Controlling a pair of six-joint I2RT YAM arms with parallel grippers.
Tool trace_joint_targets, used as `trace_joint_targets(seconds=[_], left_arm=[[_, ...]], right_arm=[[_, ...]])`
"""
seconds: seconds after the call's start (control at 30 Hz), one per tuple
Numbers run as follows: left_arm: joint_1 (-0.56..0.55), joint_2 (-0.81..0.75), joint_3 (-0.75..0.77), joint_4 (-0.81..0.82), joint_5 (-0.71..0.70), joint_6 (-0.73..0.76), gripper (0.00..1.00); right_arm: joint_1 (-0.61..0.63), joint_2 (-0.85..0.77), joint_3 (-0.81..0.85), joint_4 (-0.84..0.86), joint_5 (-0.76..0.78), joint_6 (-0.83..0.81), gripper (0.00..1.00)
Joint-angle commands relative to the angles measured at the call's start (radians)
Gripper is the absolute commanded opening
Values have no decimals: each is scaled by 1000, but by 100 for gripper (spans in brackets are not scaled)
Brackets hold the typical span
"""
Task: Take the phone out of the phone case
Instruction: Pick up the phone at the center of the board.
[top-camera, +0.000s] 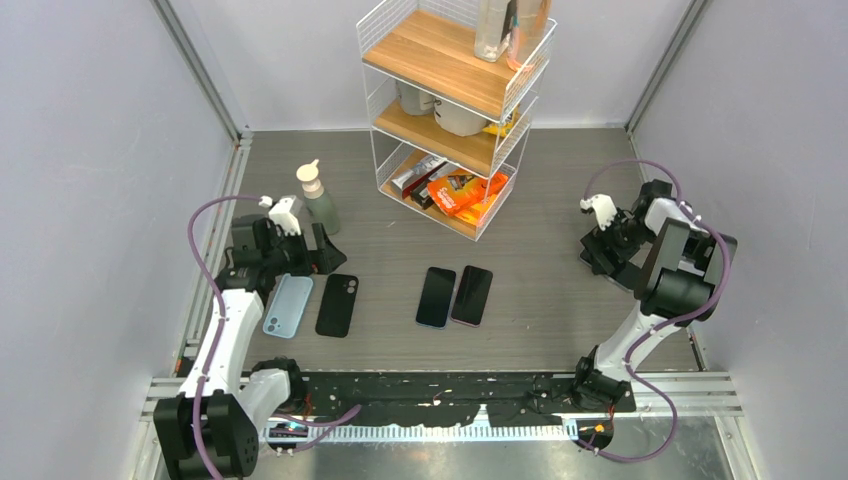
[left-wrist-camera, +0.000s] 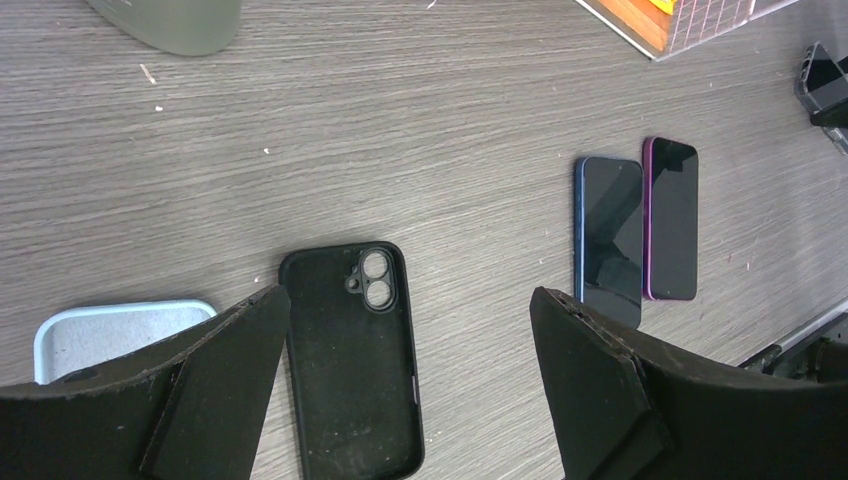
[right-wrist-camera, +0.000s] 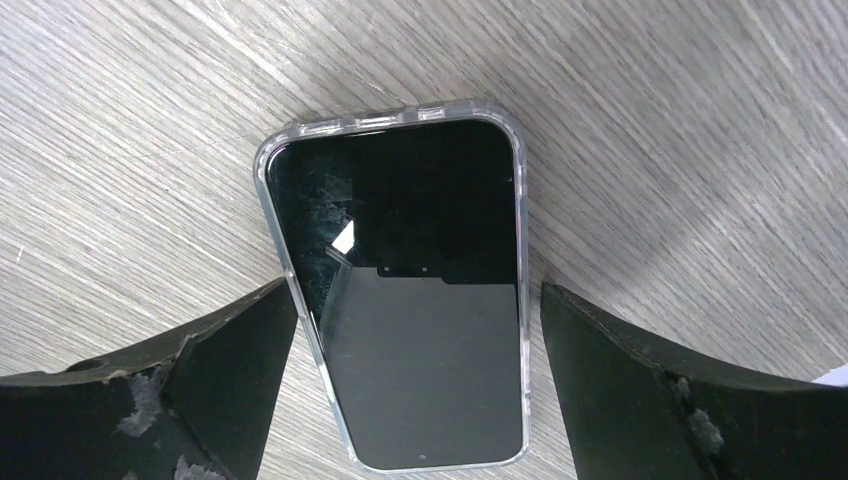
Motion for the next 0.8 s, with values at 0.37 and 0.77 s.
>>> trace_joint_targets(seconds=[0.37, 0.77], left_arm=[[6, 15, 78, -23, 1, 41, 94], [6, 28, 84, -15, 26, 35, 94]], right_arm=[[-68, 42, -69, -25, 94, -181, 96], [-68, 72, -13, -116, 29, -180, 53]])
